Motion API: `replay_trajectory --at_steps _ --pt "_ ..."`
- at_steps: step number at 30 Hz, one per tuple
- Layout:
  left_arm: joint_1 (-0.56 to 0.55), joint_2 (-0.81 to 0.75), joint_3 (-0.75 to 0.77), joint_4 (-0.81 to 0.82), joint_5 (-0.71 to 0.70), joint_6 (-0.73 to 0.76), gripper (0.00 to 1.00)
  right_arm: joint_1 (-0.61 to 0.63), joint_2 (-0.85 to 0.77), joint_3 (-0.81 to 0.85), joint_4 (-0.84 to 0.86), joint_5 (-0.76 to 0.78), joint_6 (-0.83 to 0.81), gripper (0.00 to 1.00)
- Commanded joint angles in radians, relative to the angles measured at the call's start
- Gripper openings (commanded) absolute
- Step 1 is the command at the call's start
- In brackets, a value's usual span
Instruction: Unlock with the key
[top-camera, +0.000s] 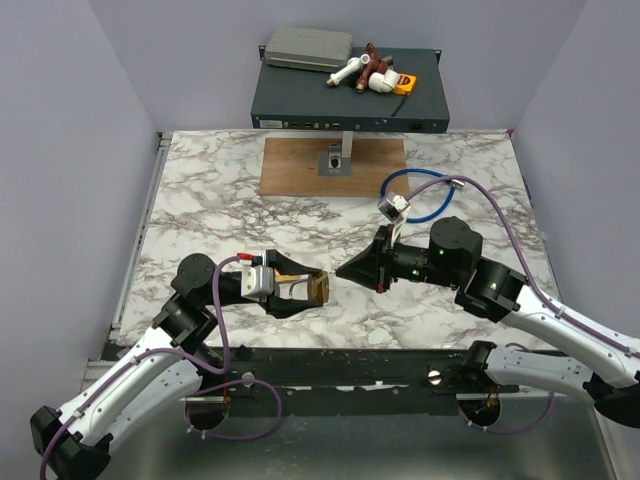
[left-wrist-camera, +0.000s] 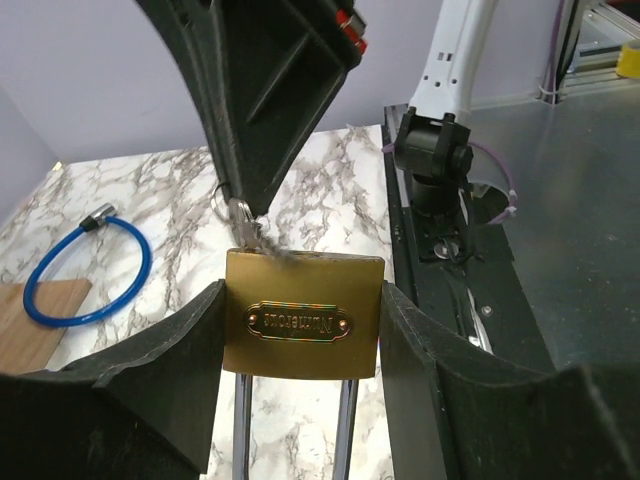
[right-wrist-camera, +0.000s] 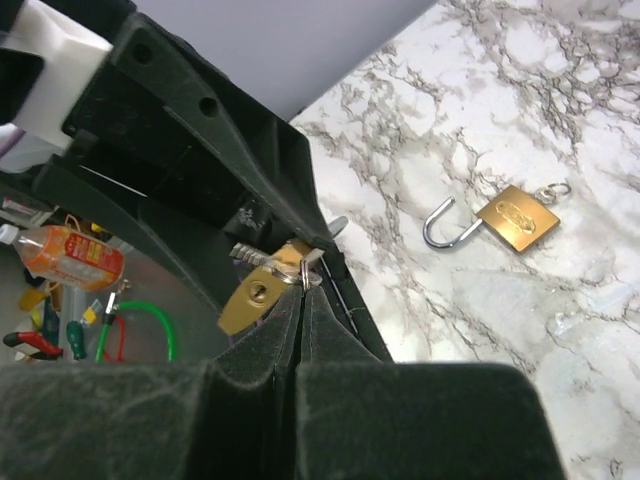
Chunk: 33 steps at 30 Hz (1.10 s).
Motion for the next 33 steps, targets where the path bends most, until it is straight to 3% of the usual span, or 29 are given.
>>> replay_trajectory --at_steps 1,11,18,33 --pt "0.006 -0.024 0.067 0.03 0.098 0.069 0.0 0.005 0.014 0.03 -0.052 0.011 -0.035 0.01" --pt "0.006 -0.016 0.073 -0.037 0.079 0.122 0.0 0.005 0.038 0.05 0.006 -0.038 0.001 0.01" --pt "0.009 -0.016 0.053 -0.019 0.035 0.073 0.0 0.005 0.03 0.055 0.012 -0.053 0.011 0.01" --pt "0.011 -0.007 0.052 0.037 0.234 -0.029 0.0 0.005 0.109 0.112 0.079 -0.078 -0.024 0.01"
